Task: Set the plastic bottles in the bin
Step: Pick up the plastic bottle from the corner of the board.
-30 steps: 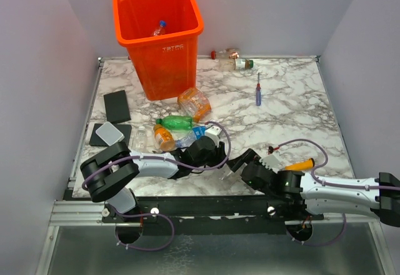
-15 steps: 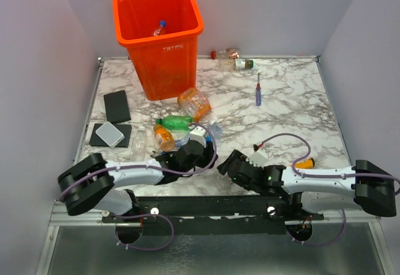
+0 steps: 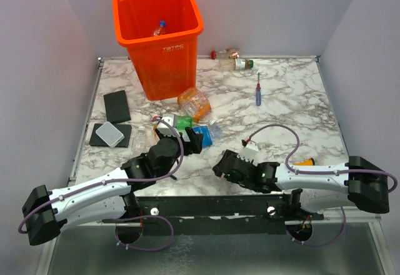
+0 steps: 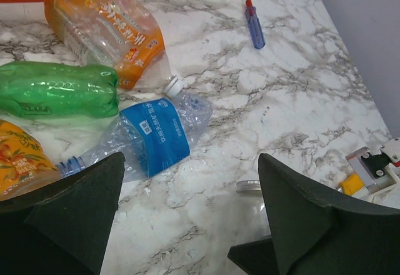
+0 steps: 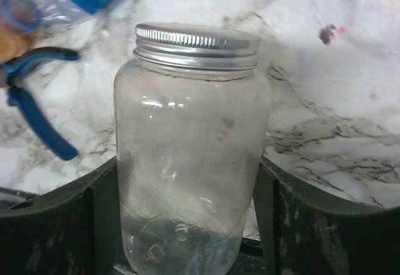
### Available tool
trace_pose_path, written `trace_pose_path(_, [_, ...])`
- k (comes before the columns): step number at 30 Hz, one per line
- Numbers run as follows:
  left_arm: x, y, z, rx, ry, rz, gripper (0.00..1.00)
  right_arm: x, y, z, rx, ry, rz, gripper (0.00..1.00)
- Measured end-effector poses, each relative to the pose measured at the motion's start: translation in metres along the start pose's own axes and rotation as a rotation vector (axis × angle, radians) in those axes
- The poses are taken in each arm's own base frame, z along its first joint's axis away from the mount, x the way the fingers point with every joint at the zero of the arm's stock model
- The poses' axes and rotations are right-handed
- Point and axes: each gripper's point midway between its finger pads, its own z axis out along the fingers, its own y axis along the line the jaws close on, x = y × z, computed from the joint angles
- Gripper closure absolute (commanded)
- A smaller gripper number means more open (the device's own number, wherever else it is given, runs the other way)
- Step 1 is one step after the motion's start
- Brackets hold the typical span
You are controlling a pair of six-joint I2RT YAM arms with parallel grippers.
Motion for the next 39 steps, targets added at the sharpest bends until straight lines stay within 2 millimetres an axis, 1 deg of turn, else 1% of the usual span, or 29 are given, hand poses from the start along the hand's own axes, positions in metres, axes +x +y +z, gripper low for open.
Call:
trace_pose_path(1, [-0.006, -0.001, -0.003, 0.004, -0.012, 0.0, 0.04, -0.004, 0.006, -0.003, -0.023, -0.008, -0.038, 0.53])
trace_pose_path(2, [-0.011, -0.003, -0.005, 0.01, -0.02, 0.001, 0.01, -0.008, 0.013, -0.006, -0.052, -0.019, -0.078, 0.53])
trace_pose_path(4, [-0.025, -0.008, -0.01, 0.029, -0.046, -0.003, 0.01, -0.02, 0.033, -0.019, -0.157, -0.05, -0.169, 0.53])
trace_pose_path(6, [-0.04, -0.013, -0.016, 0.051, -0.074, -0.016, 0.01, -0.034, 0.063, -0.041, -0.313, -0.092, -0.267, 0.54])
trace_pose_path(8, [-0.059, -0.022, -0.025, 0.089, -0.111, -0.042, 0.01, -0.049, 0.096, -0.07, -0.495, -0.156, -0.362, 0.54])
trace_pose_path(9, [-0.068, -0.028, -0.029, 0.115, -0.126, -0.055, 0.01, -0.056, 0.109, -0.085, -0.574, -0.191, -0.404, 0.54])
trace_pose_path(11, [-0.088, -0.044, -0.039, 0.188, -0.159, -0.083, 0.01, -0.066, 0.128, -0.11, -0.704, -0.257, -0.493, 0.56])
trace_pose_path(13, [-0.109, -0.067, -0.05, 0.287, -0.18, -0.102, 0.01, -0.068, 0.139, -0.124, -0.786, -0.299, -0.59, 0.57])
trace_pose_path(15, [-0.119, -0.091, -0.058, 0.39, -0.169, -0.093, 0.01, -0.064, 0.144, -0.128, -0.828, -0.314, -0.682, 0.58])
trace_pose_path(18, [-0.126, -0.122, -0.068, 0.524, -0.143, -0.075, 0.01, -0.055, 0.144, -0.125, -0.855, -0.312, -0.797, 0.6])
trace_pose_path(20, [-0.123, -0.136, -0.073, 0.598, -0.11, -0.059, 0.01, -0.054, 0.144, -0.126, -0.866, -0.317, -0.826, 0.62])
trace_pose_path(22, [-0.112, -0.143, -0.074, 0.638, -0.067, -0.039, 0.01, -0.055, 0.146, -0.13, -0.88, -0.332, -0.843, 0.63])
trace_pose_path(25, [-0.099, -0.148, -0.076, 0.675, -0.014, -0.014, 0.02, -0.061, 0.148, -0.139, -0.901, -0.367, -0.844, 0.65])
trace_pose_path(28, [-0.088, -0.146, -0.076, 0.679, 0.029, 0.009, 0.06, -0.069, 0.15, -0.15, -0.923, -0.405, -0.838, 0.67])
trace_pose_path(31, [-0.082, -0.142, -0.076, 0.666, 0.055, 0.02, 0.08, -0.076, 0.15, -0.157, -0.931, -0.437, -0.83, 0.68])
trace_pose_path(33, [-0.079, -0.139, -0.076, 0.655, 0.065, 0.021, 0.12, -0.08, 0.15, -0.161, -0.933, -0.453, -0.824, 0.69])
trace_pose_path(34, [-0.079, -0.138, -0.076, 0.65, 0.066, 0.017, 0.16, -0.082, 0.149, -0.162, -0.933, -0.461, -0.822, 0.69])
trace_pose_path(35, [-0.08, -0.138, -0.076, 0.647, 0.065, 0.012, 0.21, -0.083, 0.148, -0.163, -0.933, -0.466, -0.82, 0.69])
trace_pose_path(37, [-0.08, -0.138, -0.076, 0.646, 0.067, -0.002, 0.38, -0.084, 0.146, -0.163, -0.929, -0.473, -0.817, 0.71])
trace_pose_path(38, [-0.08, -0.139, -0.076, 0.647, 0.067, -0.006, 0.43, -0.084, 0.145, -0.162, -0.925, -0.474, -0.817, 0.71])
trace_pose_path(39, [-0.081, -0.14, -0.076, 0.65, 0.067, -0.014, 0.45, -0.084, 0.144, -0.161, -0.921, -0.473, -0.818, 0.71])
